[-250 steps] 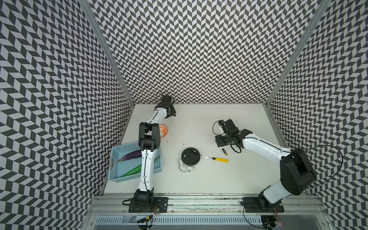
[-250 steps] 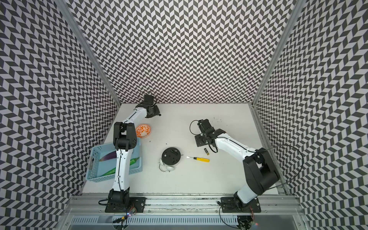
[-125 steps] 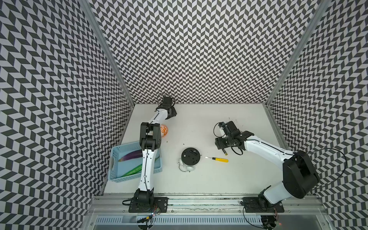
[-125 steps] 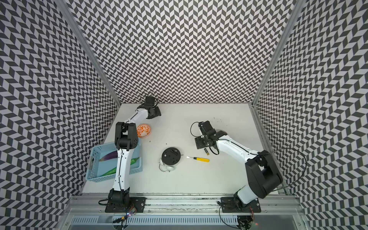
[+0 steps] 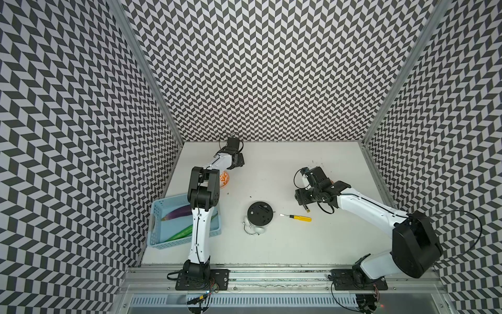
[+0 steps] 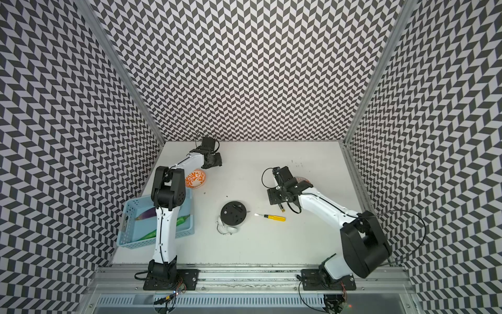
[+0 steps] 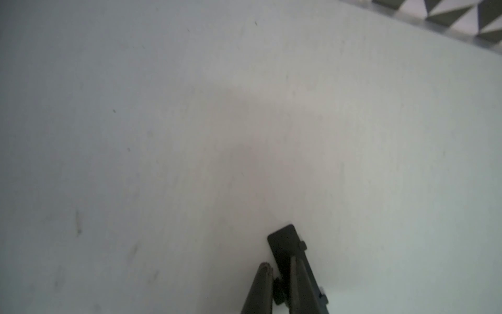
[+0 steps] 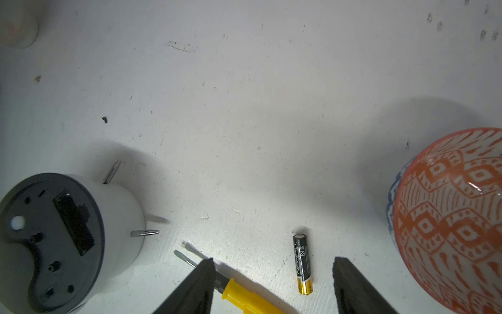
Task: Remove the battery from the alarm
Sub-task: Move the cover to the center of the board.
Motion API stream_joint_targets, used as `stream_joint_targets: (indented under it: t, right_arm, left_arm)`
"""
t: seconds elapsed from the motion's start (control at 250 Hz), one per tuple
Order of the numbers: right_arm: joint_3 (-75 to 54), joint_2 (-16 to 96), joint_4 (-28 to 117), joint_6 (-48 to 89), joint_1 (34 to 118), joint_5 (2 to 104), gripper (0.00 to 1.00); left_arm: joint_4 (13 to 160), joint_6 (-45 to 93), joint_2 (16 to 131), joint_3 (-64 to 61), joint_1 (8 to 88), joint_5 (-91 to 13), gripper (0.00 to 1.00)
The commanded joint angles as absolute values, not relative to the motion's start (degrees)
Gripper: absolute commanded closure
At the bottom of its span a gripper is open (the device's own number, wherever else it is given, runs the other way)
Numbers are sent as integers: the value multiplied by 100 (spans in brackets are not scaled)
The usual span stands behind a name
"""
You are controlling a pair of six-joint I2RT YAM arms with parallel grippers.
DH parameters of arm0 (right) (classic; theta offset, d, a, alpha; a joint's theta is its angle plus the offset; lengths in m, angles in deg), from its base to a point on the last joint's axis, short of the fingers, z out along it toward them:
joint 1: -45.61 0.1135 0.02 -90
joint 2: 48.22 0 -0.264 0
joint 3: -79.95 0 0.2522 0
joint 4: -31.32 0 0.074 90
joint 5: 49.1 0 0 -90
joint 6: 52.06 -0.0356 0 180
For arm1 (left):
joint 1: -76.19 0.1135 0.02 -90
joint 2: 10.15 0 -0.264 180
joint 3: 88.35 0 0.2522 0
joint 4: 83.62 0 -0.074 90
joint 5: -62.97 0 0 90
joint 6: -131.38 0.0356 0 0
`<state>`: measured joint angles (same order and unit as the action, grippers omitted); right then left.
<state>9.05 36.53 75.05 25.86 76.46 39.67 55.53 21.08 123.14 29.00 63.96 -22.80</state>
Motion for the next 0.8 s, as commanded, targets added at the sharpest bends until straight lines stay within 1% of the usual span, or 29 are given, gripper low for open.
stream_joint_targets:
  t: [0.0,0.108,0.228,0.417,0.569,0.657,0.793]
  right_arm:
    - [950,3502,7383,2571,7619,3967,28]
    - [985,3444,7360,2590,7619,3953,27]
    - [1047,3413,7306,2599,7619,3984,27]
    - [1066,3387,7296,2617,7615,4071,27]
    - [1070,3309,7286,2643,7619,4082,27]
    - [1072,3282,7288,2651,7619,4084,27]
    - [1082,3264,7280,2669,7619,4098,27]
  left_arm:
    - [5088,2557,11950,2198,5914,-2417,87]
    - [4991,2778,11660,1823,5581,-2436,86]
    - [4943,2803,11447,1544,5427,-2410,82]
    - [4595,2585,11421,1711,5428,-1696,77]
    - [4447,2430,11376,1832,5433,-1731,73]
    - [4515,2358,11345,1820,5431,-1939,74]
    - [4462,2279,11461,1934,5431,-2129,85]
